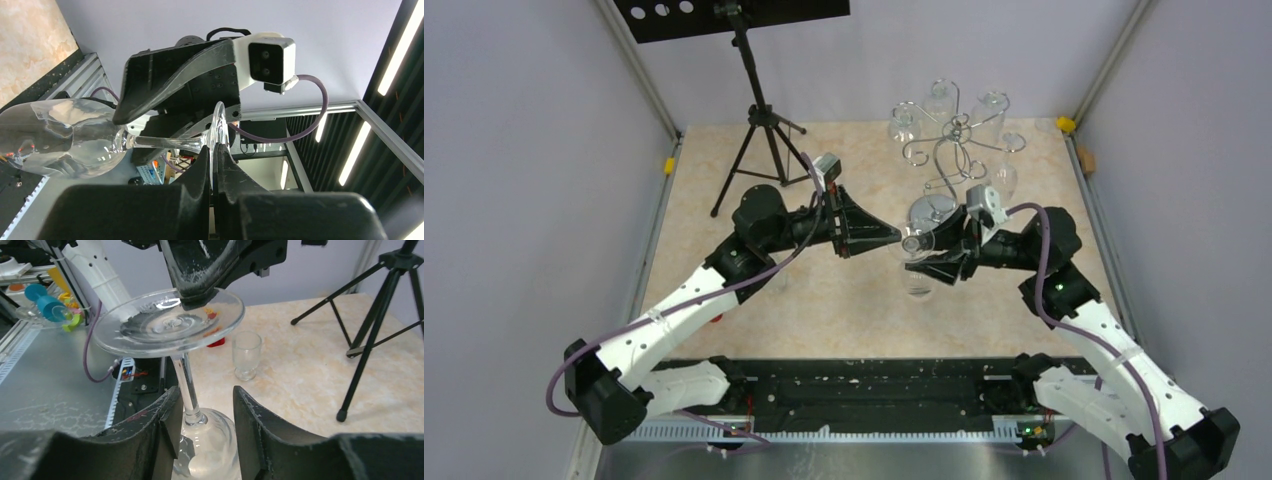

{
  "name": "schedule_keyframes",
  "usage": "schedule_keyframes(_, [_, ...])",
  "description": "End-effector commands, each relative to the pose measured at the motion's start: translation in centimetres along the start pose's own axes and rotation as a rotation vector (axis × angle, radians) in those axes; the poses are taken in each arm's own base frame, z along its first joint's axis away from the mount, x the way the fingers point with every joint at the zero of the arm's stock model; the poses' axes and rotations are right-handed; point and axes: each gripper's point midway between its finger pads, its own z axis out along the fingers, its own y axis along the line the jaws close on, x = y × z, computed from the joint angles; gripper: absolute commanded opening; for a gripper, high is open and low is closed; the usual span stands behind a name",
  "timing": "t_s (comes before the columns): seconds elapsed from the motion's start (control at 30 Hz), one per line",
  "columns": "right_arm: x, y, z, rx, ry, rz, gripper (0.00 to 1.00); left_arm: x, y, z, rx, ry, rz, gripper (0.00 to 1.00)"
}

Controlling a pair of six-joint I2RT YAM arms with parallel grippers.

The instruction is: Take the wine glass off the wine glass rack

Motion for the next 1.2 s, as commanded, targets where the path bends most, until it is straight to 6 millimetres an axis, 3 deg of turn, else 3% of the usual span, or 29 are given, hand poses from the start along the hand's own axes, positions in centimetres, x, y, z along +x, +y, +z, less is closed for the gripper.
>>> schedule_keyframes(0.0, [-2.2, 1.9, 0.9, -0.099, -0.035, -0.092, 0.4, 0.8, -2.8, -1.1, 0.083, 0.005, 0.057, 0.0])
schedule_keyframes(0.13, [-2.6, 2.7, 1.5, -0.145, -0.047, -0.086, 0.31, 1.0, -2.5, -1.1, 0.091, 0.011, 0.058, 0.0])
schedule_keyframes(0.23, [-3.1, 3.3, 1.8, -0.184, -0.057, -0.044, 0.05, 1.0, -2.3, -1.1, 0.09, 0.01, 0.067, 0.0])
schedule_keyframes(0.3, [-3.4, 3.6, 2.1, -0.195, -0.07, -0.033, 0.0, 0.9, -2.2, -1.1, 0.087, 0.006, 0.078, 0.0])
schedule_keyframes(0.37, [-3.8, 3.5, 2.2, -0.18, -0.089, -0.028, 0.0, 0.8, -2.2, -1.2, 0.09, -0.002, 0.09, 0.16])
schedule_keyframes(0.43, [-4.4, 3.2, 2.2, -0.15, -0.117, -0.022, 0.0, 0.7, -2.3, -1.1, 0.098, -0.008, 0.103, 0.46])
schedule_keyframes(0.47, [-4.7, 3.1, 2.1, -0.13, -0.139, -0.018, 0.0, 0.6, -2.1, -1.1, 0.096, -0.013, 0.115, 0.55])
schedule_keyframes(0.53, [-6.0, 2.3, 1.7, -0.045, -0.215, -0.009, 0.0, 0.1, -1.9, -0.9, 0.087, -0.035, 0.17, 0.7])
schedule_keyframes(0.6, [-7.0, 1.8, 1.1, 0.03, -0.285, -0.007, 0.0, -0.7, -0.6, -0.7, 0.041, -0.065, 0.227, 0.76])
schedule_keyframes(0.7, [-8.2, 0.6, -0.2, 0.149, -0.387, 0.003, 0.0, -2.2, 1.3, -0.7, 0.001, -0.112, 0.244, 0.78])
schedule_keyframes(0.87, [-9.0, -1.2, -2.5, 0.322, -0.524, 0.041, 0.0, -4.0, 3.0, -1.7, 0.041, -0.187, 0.208, 0.8])
schedule_keyframes(1.17, [-12.4, -1.3, -6.6, 0.378, -0.877, 0.188, 0.0, -3.1, 1.9, -3.2, 0.103, -0.222, 0.244, 0.8])
